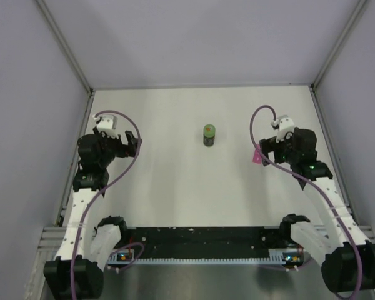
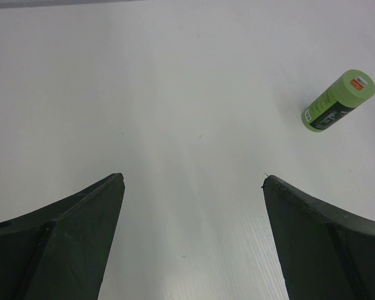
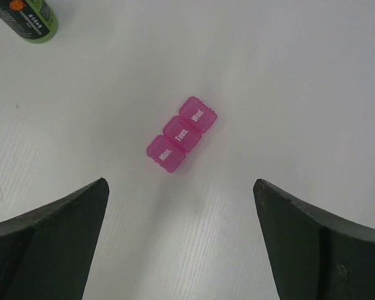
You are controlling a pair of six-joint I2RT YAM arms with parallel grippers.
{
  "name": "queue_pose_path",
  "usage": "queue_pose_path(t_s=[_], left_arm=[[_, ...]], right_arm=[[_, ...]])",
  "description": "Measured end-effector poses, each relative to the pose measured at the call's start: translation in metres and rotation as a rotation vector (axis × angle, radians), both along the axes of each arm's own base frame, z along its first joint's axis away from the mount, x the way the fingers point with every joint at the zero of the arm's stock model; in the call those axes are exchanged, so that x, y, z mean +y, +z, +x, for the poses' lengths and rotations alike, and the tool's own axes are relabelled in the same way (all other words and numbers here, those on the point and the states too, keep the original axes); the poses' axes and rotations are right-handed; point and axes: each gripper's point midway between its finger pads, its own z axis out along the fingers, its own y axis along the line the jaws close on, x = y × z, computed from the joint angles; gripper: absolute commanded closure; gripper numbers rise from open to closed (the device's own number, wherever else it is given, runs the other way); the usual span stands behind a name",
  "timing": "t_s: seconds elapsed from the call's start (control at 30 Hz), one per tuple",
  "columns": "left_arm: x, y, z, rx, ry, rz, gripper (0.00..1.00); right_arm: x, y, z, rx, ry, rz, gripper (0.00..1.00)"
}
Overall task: Sort the pills into containers
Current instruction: Open the pill container at the center of the board.
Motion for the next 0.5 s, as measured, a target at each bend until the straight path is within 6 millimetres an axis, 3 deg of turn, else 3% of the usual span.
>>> queue_pose_path(t_s=[0.33,0.5], left_arm=[[-0.001,-0.005,0.003,0.016,-0.005,-0.005,0.01],[0.0,-0.009,0.005,0.029,-0.004,-0.004,0.01]], right_arm=[[0.022,-0.065,0.014,0.229,-0.045,-0.049,0.02],[0.03,-0.088,0.024,0.299,-0.072,-0.072,0.06]])
